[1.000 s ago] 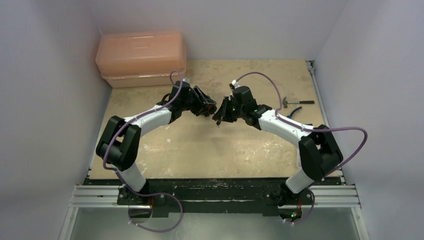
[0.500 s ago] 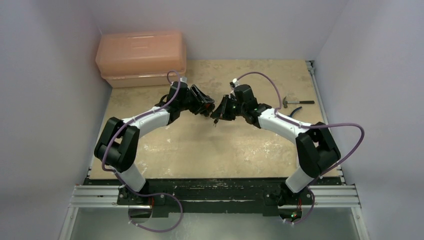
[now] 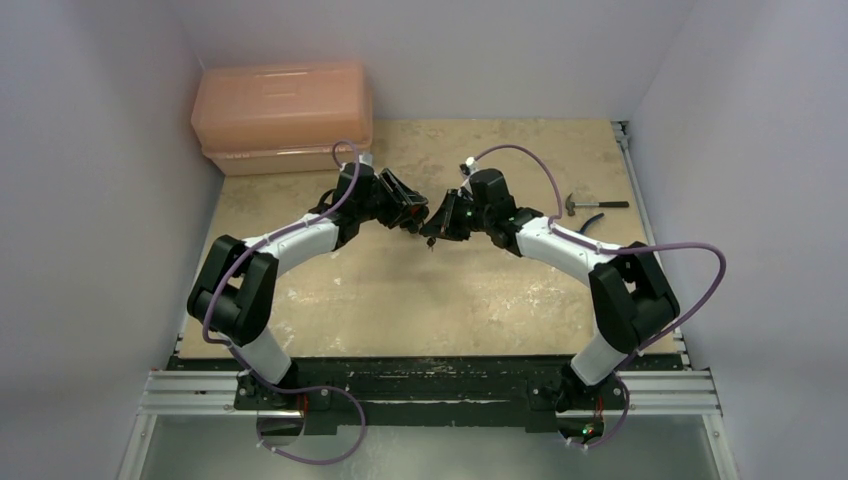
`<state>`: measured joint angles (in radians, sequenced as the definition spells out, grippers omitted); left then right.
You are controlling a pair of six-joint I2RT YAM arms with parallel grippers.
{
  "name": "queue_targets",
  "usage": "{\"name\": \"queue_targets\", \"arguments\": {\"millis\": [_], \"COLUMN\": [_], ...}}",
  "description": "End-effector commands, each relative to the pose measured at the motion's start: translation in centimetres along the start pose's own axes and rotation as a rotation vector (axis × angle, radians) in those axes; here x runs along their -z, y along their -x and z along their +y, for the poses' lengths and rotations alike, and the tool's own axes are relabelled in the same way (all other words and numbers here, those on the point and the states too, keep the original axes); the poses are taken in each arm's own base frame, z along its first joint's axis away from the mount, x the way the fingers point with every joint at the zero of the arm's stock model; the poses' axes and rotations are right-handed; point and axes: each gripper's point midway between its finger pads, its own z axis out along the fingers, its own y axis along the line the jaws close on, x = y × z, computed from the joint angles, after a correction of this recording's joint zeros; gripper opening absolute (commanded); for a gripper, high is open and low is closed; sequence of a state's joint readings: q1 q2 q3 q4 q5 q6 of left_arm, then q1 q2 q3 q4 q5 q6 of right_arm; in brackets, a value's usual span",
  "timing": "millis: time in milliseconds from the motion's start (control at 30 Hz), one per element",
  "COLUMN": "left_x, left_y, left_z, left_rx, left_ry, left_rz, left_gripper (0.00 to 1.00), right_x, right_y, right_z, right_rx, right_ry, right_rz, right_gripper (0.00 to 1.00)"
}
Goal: Unlock with the key
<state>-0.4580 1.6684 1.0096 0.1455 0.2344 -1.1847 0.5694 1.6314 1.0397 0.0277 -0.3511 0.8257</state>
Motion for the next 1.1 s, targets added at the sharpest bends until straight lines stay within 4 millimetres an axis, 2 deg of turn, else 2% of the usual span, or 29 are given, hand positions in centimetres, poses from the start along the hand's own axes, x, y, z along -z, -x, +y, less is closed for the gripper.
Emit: {"name": "queue_targets", "arguments": {"millis": [0, 133, 467, 767, 900, 1067], "left_x": [1.9, 1.7, 1.5, 1.6, 1.5, 1.2], "left_y": [-0.9, -0.8, -0.9, -0.8, -0.7, -0.9], "left_z": [-4.5, -4.2, -3.7, -4.0, -3.8, -3.4], "left_rx": [-0.054, -0.052, -0.047, -0.058, -0.062, -0.062], "left_ry": [-0.138, -0.124, -0.106, -0.120, -0.103, -0.089], "left_rz": [0.037, 0.034, 0.035, 0.032, 0.027, 0.037], "left_gripper": [0.00, 0.00, 0.00, 0.00, 0.00, 0.00], "right_x": [1.3, 2.1, 2.7, 2.7, 3.0, 2.4], "right_y": [4.0, 5.2, 5.5, 8.0, 9.8, 10.1], "right_z": [3.2, 3.1, 3.1, 3.4, 3.8, 3.6], "right_rx": [0.073, 0.075, 0.066, 0.031, 0.092, 0.161], "right_ry": [0.056, 0.047, 0.044, 0.008, -0.037, -0.107], "right_rz": [-0.117, -0.149, -0.174, -0.253, -0.303, -0.293], "right_gripper": [0.00, 0.00, 0.00, 0.00, 0.00, 0.00]}}
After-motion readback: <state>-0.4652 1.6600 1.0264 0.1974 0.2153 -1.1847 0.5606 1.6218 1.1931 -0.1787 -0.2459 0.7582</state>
